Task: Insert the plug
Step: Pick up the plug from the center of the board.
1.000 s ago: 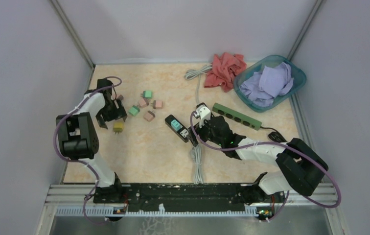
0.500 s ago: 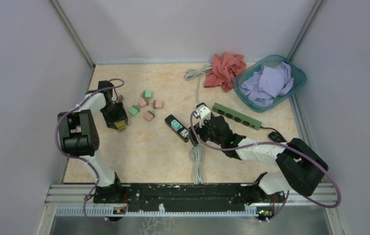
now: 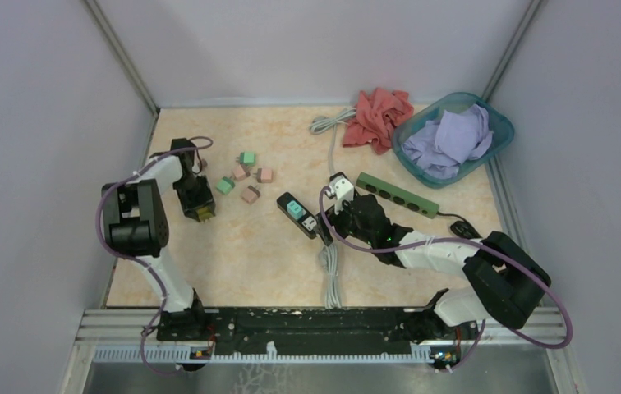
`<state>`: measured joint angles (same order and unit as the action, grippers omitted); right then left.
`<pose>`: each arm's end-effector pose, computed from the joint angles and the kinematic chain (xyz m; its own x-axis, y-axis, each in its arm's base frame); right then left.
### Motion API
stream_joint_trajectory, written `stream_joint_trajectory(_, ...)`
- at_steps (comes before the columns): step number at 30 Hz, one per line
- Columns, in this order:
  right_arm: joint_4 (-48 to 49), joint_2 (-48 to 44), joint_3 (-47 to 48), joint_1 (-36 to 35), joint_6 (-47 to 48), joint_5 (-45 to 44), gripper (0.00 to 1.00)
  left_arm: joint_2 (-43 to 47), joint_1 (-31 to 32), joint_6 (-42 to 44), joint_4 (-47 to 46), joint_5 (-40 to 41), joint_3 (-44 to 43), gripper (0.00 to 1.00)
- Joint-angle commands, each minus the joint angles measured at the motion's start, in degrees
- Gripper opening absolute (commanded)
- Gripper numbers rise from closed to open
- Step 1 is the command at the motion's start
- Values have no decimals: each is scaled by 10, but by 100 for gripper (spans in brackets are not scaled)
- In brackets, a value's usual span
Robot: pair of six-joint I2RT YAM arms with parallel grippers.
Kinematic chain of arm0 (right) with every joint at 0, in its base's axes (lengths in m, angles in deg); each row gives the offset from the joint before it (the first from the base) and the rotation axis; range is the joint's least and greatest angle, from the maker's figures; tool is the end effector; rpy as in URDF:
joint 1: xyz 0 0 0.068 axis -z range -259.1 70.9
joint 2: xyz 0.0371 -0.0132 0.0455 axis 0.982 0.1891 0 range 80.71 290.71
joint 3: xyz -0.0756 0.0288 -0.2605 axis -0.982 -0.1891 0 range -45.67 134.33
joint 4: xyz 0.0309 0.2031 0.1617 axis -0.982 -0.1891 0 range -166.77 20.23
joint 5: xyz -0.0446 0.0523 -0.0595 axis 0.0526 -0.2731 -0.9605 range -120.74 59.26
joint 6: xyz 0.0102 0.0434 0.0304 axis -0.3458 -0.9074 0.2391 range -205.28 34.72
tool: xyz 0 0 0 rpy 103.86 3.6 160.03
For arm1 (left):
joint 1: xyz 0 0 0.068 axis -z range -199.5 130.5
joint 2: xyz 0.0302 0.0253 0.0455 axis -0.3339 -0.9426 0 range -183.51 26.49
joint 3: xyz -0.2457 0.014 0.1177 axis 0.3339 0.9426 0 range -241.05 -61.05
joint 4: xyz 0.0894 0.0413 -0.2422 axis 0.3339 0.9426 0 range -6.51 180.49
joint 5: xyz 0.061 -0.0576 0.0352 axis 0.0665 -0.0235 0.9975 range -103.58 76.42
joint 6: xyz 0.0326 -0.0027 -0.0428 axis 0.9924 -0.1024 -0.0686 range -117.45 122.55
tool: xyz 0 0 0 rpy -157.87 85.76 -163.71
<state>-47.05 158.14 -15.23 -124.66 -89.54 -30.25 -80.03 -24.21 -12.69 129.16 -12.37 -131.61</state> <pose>0.1912 0.1954 0.1878 -0.3403 -0.2412 -0.9088 -0.6961 0.7144 0.0711 0.3434 0.0289 0.1629 -0.9290 -0.3401 -0.1461 -0.3413 0.9398 -0.0182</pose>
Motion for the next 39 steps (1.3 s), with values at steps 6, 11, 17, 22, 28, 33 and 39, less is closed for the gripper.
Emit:
stream_joint_trajectory(6, 17, -16, 15, 2, -4, 5, 82, 14, 35, -14, 11, 16, 3, 42)
stream_joint_trajectory(11, -10, -26, 31, 2, -21, 18, 82, 63, 74, -26, 3, 21, 23, 40)
stream_joint_trajectory(17, -64, -49, 63, 2, -47, 40, 82, 157, 153, -71, -34, 22, 46, 40)
stream_joint_trajectory(22, -165, -84, 100, 2, -52, 14, 82, 227, 220, -108, -108, -2, 87, 40)
stream_joint_trajectory(28, -274, -124, 147, 3, -78, 10, 81, 309, 286, -124, -236, -9, 154, 41)
stream_joint_trajectory(33, -354, -137, 202, 3, -94, 10, 80, 381, 318, -105, -382, -27, 257, 42)
stream_joint_trajectory(39, -425, -118, 281, 6, -117, 33, 80, 430, 355, -58, -529, -43, 338, 41)
